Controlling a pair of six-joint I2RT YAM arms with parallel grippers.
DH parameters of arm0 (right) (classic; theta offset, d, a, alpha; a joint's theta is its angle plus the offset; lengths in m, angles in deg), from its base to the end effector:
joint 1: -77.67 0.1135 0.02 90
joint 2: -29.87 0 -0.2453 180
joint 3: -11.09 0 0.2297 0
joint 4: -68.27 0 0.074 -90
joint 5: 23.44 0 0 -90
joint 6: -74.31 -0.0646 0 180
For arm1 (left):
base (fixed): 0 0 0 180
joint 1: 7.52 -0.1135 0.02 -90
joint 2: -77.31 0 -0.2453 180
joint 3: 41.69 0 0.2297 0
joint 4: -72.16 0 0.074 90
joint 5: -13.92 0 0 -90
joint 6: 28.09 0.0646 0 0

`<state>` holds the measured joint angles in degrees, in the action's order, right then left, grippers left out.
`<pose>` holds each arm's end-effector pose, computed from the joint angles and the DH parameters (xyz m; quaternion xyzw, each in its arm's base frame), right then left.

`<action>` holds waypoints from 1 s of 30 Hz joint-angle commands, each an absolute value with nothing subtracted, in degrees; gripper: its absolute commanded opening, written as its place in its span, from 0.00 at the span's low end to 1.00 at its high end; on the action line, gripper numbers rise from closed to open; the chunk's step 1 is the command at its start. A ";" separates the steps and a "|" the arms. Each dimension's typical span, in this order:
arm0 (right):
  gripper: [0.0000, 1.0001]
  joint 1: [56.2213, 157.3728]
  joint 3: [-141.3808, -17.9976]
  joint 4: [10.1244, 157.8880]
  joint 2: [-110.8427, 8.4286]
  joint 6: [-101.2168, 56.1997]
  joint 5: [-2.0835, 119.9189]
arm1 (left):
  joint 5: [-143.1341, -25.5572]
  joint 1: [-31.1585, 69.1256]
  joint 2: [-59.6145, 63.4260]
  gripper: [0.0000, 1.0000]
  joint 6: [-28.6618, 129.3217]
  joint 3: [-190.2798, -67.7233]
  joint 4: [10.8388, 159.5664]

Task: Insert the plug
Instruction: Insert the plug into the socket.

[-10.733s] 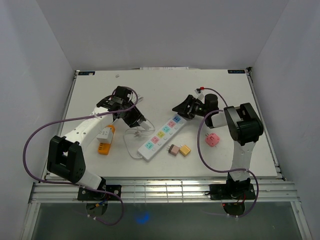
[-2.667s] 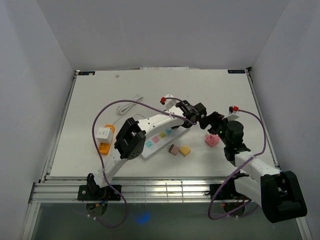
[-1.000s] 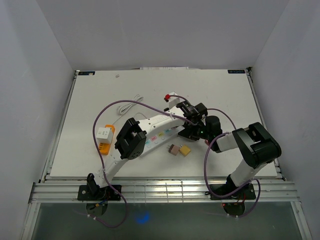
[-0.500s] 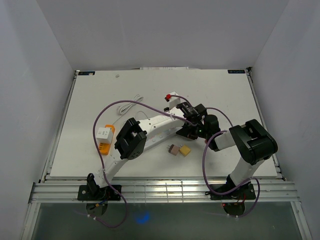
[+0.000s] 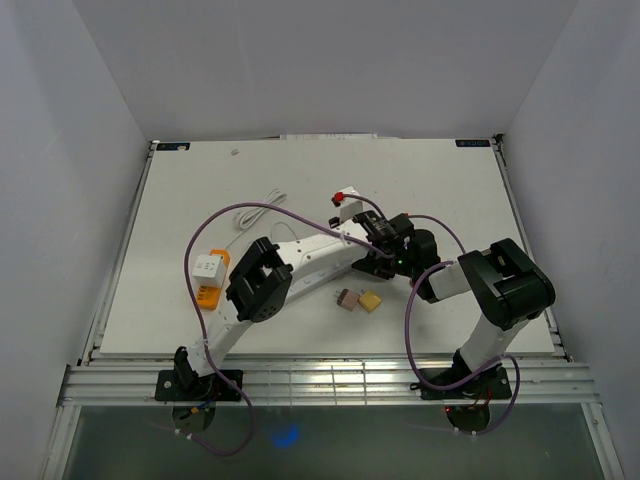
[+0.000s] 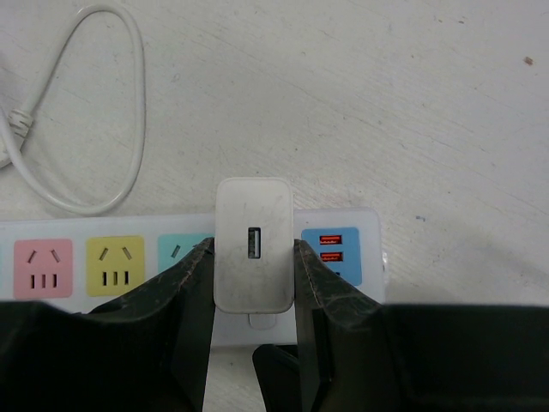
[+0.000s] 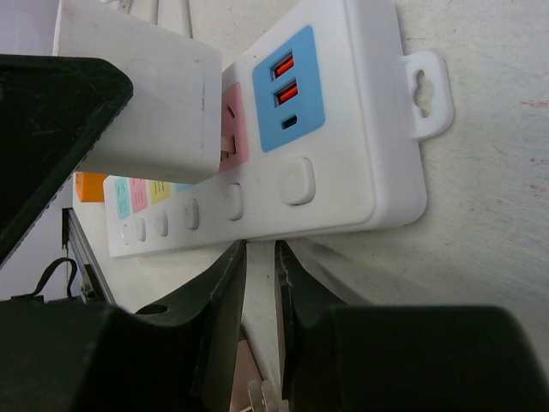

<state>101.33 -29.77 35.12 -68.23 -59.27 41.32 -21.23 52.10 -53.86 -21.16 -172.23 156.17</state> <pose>0.2635 0.1455 0.1091 0.0246 0.8270 0.4466 0.3405 0.2588 -0.3370 0.1849 -0.2013 0.8638 0.1078 0.4492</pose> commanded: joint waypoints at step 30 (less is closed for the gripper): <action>0.24 101.31 -31.30 35.33 -69.00 -58.50 45.99 | -32.67 55.41 -55.49 0.00 -20.53 -161.95 156.83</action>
<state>101.33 -29.79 35.16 -68.23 -59.27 41.32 -19.25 53.26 -51.44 -21.51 -166.70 151.84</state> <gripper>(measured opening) 0.244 0.458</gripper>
